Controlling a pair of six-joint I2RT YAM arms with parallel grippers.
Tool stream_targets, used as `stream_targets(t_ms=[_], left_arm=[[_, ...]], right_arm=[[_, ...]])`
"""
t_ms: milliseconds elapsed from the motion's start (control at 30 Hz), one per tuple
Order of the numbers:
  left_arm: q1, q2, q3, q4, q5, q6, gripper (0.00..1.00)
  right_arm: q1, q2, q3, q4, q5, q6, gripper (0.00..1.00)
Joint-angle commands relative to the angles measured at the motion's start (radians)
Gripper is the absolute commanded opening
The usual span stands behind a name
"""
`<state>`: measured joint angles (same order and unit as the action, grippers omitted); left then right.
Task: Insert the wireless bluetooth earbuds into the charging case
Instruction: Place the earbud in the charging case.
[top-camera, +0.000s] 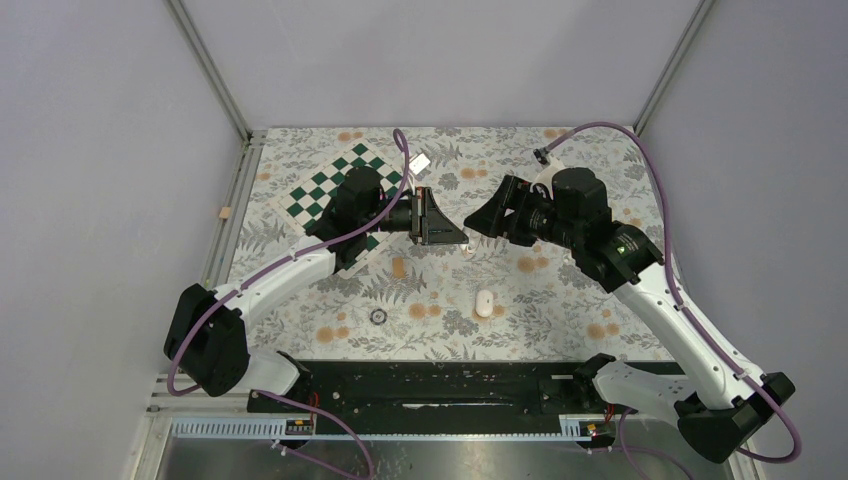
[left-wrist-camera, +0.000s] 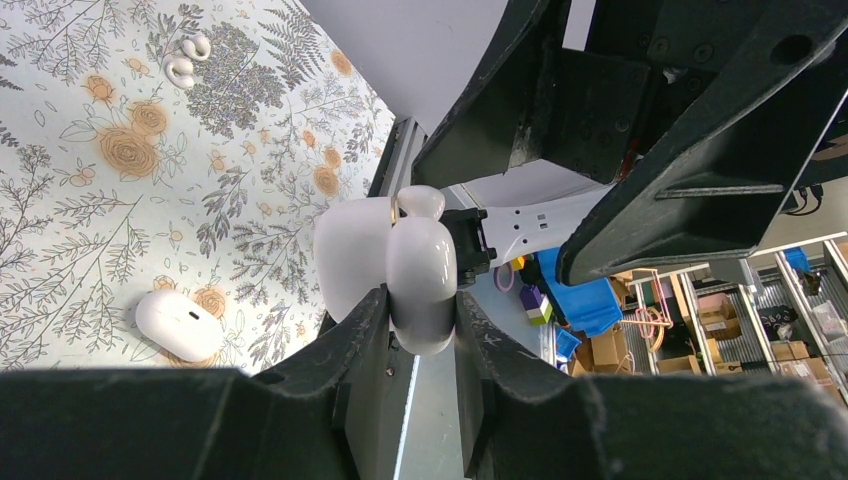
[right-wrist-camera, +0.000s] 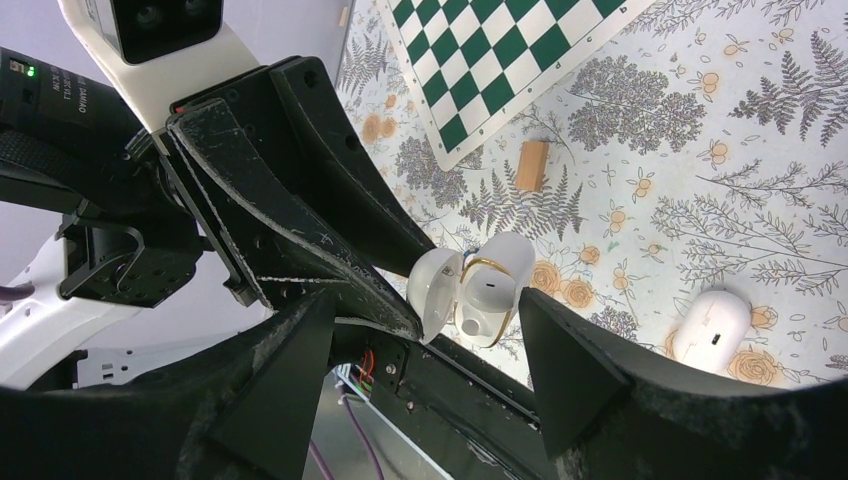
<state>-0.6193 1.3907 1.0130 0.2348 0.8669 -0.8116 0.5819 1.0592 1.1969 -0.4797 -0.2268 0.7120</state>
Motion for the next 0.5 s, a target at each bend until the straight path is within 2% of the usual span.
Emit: stream_targets(t_ms=[0,467], left_arm=[[-0.003,-0.015,0.026,0.060,0.014,-0.003,0.00],[-0.002,-0.011,0.030,0.060,0.013,-0.006,0.00]], right_arm=[[0.009,0.000,0.032,0.043,-0.021,-0.011,0.75],[0.009,0.003,0.025,0.052,-0.055,-0.011,0.73]])
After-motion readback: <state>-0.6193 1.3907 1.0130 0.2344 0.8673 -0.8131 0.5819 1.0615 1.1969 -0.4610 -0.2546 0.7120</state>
